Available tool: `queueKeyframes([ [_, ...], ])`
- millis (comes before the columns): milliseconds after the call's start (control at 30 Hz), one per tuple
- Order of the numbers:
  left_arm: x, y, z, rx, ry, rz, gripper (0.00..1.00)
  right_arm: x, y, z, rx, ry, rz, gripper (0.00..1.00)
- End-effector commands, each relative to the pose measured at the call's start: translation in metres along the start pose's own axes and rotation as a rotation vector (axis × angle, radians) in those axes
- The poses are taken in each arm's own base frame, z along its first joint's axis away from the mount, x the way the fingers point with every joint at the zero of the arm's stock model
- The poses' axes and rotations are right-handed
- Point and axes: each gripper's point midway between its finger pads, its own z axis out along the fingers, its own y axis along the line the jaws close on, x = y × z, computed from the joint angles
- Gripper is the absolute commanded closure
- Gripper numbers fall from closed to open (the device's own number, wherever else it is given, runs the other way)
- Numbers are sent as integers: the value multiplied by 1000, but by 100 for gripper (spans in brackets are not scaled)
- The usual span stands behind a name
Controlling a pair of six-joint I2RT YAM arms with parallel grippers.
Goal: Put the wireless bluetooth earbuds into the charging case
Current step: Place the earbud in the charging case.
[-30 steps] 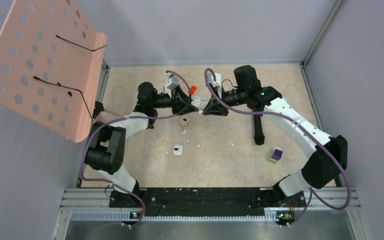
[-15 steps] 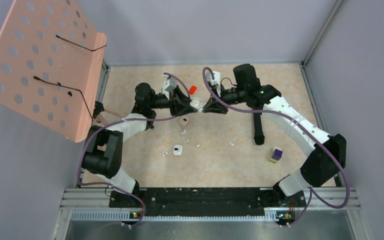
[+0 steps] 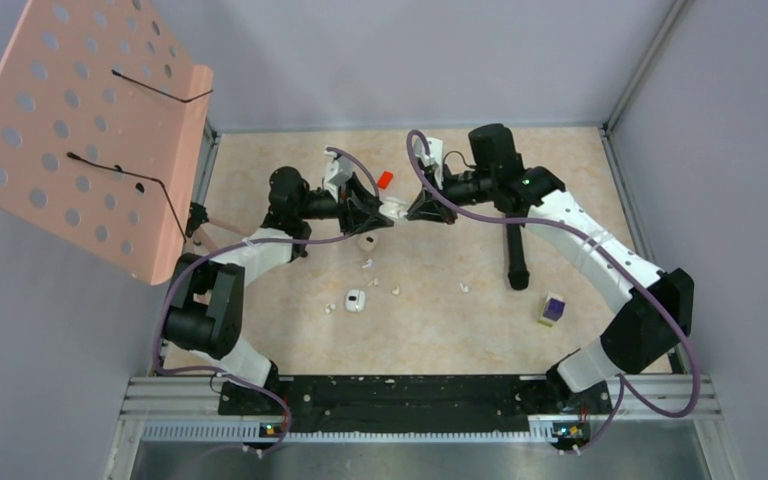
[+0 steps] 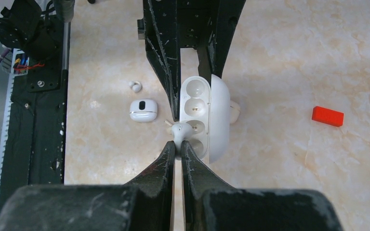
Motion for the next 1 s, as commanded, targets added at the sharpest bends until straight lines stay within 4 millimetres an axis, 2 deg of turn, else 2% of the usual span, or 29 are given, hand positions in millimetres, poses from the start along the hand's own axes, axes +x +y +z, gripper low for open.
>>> queueKeyframes([
  [0, -18, -17, 1, 49, -9, 91, 100, -15, -17, -7, 59, -24, -43, 99],
  [433, -21, -23, 2, 63, -8, 88, 100, -6, -20, -3, 61, -1, -48, 99],
  [600, -23, -22, 3, 58, -11, 80, 100, -9, -14, 1, 25, -15, -58, 98],
  [800, -24, -22, 3, 55, -14, 88, 100, -2, -9, 5, 4, 8, -63, 98],
  [967, -21, -24, 2, 56, -10, 85, 100, -2, -13, 1, 40, 19, -70, 77],
])
